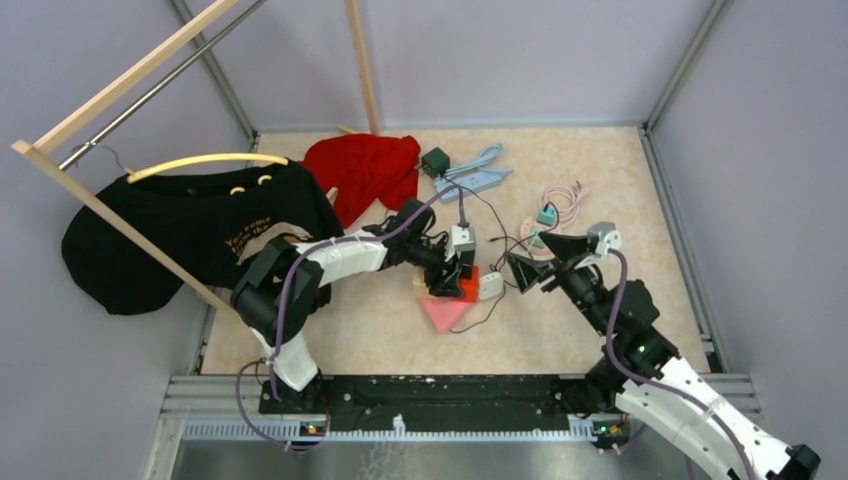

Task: Insert the plug
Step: Place the socket at the center of the board, then pick up the plug from the corner of the board.

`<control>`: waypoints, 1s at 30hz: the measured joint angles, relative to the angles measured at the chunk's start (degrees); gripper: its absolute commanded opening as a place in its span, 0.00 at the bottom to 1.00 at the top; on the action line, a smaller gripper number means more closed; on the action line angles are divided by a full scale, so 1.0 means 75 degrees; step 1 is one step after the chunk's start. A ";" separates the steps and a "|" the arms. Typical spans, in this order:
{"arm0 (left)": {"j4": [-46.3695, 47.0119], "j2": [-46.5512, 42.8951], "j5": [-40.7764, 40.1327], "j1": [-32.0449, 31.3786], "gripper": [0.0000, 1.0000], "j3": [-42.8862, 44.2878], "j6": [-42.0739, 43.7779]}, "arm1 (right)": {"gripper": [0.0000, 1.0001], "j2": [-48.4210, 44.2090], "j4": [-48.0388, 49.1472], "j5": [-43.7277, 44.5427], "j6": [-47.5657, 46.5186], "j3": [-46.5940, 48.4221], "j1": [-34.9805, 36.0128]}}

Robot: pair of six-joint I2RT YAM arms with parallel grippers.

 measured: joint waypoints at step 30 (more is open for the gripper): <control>-0.0985 -0.0481 -0.5103 0.0201 0.99 0.3436 -0.1824 | 0.99 0.1731 -0.3413 0.1279 0.0408 0.2556 0.0000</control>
